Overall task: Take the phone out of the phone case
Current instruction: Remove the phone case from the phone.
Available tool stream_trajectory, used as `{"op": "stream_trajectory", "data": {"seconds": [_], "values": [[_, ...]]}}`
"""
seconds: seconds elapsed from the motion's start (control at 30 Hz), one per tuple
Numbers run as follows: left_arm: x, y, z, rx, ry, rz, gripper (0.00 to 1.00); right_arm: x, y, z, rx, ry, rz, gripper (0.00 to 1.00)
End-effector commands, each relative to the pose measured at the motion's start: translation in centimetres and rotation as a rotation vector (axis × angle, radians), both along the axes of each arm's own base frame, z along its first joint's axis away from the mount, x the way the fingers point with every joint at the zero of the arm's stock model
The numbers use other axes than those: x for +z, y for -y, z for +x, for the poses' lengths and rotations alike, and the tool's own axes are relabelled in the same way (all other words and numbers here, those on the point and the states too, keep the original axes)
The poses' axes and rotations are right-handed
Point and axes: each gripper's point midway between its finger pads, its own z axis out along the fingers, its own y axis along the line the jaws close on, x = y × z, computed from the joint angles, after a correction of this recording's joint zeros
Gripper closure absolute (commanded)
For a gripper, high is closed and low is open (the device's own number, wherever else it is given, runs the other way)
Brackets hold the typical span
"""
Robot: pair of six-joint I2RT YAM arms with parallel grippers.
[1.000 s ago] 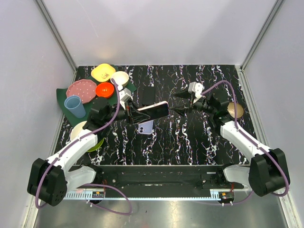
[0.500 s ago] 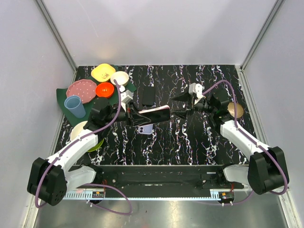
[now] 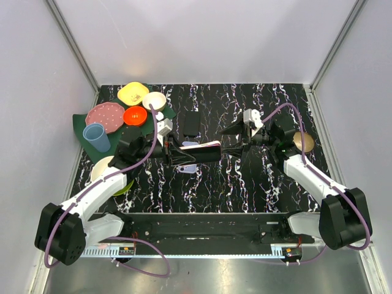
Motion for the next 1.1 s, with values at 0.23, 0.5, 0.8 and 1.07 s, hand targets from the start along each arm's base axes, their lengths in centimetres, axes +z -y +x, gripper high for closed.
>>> {"op": "stream_trajectory", "data": {"seconds": [0.23,0.5,0.8,1.07], "values": [[4.0,0.1,0.4,0.027,0.197,-0.090,1.00,0.8,-0.4,-2.3,0.133,-0.027,0.005,0.25],[4.4,-0.2,0.8,0.048,0.218,-0.105,1.00,0.8,-0.5,-2.6,0.176,-0.130,0.006,0.24],[4.1,-0.3,1.7,0.087,0.218,-0.101,1.00,1.1,-0.7,-2.6,0.185,-0.161,0.028,0.24],[4.1,-0.3,2.0,0.104,0.194,-0.105,1.00,0.7,-1.1,-2.4,0.185,-0.197,0.034,0.25]]}}
